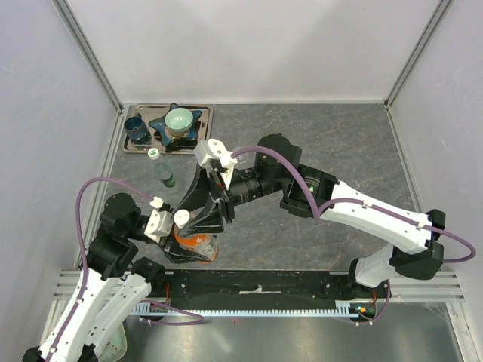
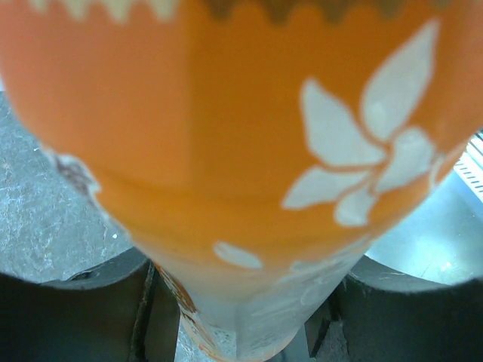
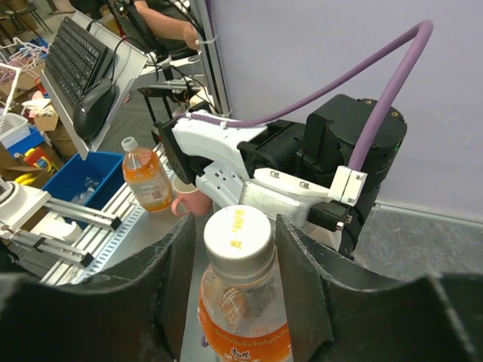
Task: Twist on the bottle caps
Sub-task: Screw the bottle cap onto the plastic bottle.
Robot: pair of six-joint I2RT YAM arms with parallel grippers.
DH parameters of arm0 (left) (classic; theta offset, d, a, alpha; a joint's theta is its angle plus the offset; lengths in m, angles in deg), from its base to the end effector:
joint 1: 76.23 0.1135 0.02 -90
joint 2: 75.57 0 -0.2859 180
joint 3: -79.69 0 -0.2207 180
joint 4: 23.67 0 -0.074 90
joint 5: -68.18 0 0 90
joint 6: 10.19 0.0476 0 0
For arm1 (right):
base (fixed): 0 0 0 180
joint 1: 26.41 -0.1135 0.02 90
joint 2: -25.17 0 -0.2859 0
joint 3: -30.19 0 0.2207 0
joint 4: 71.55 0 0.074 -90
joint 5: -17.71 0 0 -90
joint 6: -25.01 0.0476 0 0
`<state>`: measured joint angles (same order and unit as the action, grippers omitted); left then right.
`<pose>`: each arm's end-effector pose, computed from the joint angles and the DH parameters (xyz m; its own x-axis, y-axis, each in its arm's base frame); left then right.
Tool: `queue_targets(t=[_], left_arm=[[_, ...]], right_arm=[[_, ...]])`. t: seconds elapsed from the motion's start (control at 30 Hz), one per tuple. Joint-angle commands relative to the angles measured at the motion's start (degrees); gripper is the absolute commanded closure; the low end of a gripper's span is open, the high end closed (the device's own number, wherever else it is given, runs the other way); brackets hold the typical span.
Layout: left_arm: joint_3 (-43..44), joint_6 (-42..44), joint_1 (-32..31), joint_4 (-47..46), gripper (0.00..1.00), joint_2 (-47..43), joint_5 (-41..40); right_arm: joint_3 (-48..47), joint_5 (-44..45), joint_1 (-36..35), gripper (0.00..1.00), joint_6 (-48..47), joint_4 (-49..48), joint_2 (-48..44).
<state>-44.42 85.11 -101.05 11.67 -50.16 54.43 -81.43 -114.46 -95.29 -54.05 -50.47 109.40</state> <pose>0.0141 -0.0575 0.3409 0.0138 0.0178 -0.9997 0.9811 -0.1930 0.0101 0.0768 0.2875 0.5115 -0.1380 0.0332 -0.9899 -0.9224 -0.3684 0.1162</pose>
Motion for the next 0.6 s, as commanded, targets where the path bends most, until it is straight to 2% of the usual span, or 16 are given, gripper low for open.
queue_targets(t=[0.0, 0.13, 0.3, 0.4, 0.43, 0.47, 0.53, 0.57], left_arm=[[1.5, -1.7, 0.4, -1.6, 0.83, 0.4, 0.7], [0.9, -1.7, 0.3, -1.6, 0.83, 0.3, -0.4], [0.4, -1.4, 0.4, -1.3, 0.82, 0.2, -3.7], [0.7, -0.4, 0.4, -0.5, 0.79, -0.1, -8.5], [0.8, -0.3, 0.4, -0.2, 0.73, -0.3, -10.1], [1.1, -0.3, 0.5, 0.2, 0.51, -0.5, -14.1], [1.8, 0.6, 0.6, 2.1, 0.01, -0.8, -18.8], [3.3, 1.4, 0.7, 3.2, 0.01, -1.0, -20.9]], right_arm=[[-2.9, -3.3, 0.1, 0.50, 1.2, -3.2, 0.8], [-2.3, -2.6, 0.1, 0.67, 1.2, -3.5, 0.3], [-0.8, -0.7, 0.2, 0.71, 0.6, -3.5, -1.3], [0.1, 2.6, 0.3, 0.79, -0.1, -3.5, -2.6], [0.3, 4.4, 0.4, 0.88, -0.6, -2.3, -2.8], [0.0, 8.6, 0.3, 0.93, -2.0, -1.0, -2.6], [-1.6, 12.8, 0.4, 1.00, -3.8, 3.1, -1.0], [-2.1, 15.9, 0.4, 1.00, -5.5, 4.4, -0.4]])
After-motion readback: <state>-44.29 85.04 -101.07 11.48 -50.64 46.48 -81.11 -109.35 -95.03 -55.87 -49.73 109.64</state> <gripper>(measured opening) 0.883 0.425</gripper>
